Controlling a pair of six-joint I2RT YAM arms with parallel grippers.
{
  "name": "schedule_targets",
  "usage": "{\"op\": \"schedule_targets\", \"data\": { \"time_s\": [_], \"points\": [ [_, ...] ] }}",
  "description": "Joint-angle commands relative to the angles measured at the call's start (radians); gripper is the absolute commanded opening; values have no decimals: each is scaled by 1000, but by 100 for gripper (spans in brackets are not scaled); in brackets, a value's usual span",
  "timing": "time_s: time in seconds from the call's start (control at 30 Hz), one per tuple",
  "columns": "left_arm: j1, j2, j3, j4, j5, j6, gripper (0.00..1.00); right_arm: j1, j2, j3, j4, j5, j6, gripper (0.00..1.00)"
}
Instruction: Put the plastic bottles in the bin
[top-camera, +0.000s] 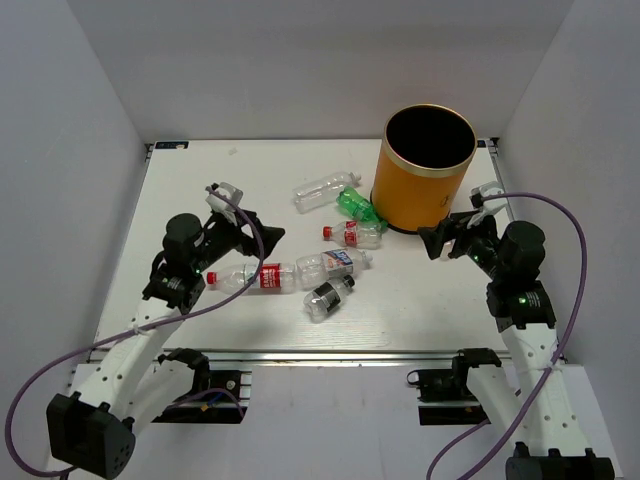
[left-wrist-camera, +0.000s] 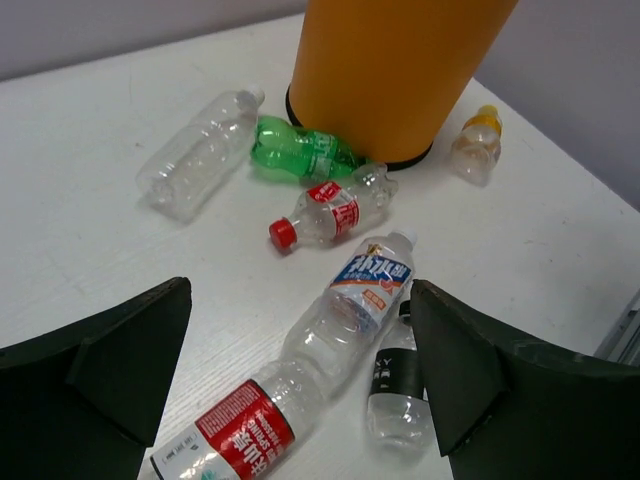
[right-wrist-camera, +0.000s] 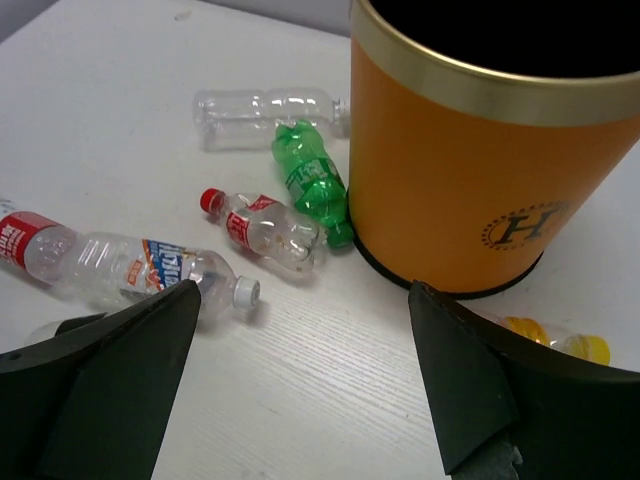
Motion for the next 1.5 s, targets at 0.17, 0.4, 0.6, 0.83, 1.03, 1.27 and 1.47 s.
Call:
{"op": "schedule_targets", "data": {
  "time_s": [0.17, 0.4, 0.6, 0.83, 1.03, 1.27, 1.47],
  "points": [
    [5, 66, 79, -130, 20, -14, 100, 2, 12, 35, -87, -44, -225, 90],
    [-5, 37, 79, -221, -41, 17, 72, 1, 80, 91, -336, 55, -515, 21],
    [-5, 37, 70, -252, -6, 7, 51, -3, 160, -23, -383, 265, -702, 83],
    [-14, 8, 70, -252, 4, 7, 72, -19, 207, -262, -89, 399, -1166, 90],
    [-14, 17, 70, -261, 13, 17, 72, -93, 222, -187, -274, 220, -1532, 81],
    [-14, 17, 70, -261, 23, 26, 72, -179, 267, -101, -276, 264, -1687, 78],
    [-14, 26, 70, -261, 33, 26, 72, -303, 431, 17, -327, 120, -1839, 78]
  ]
}}
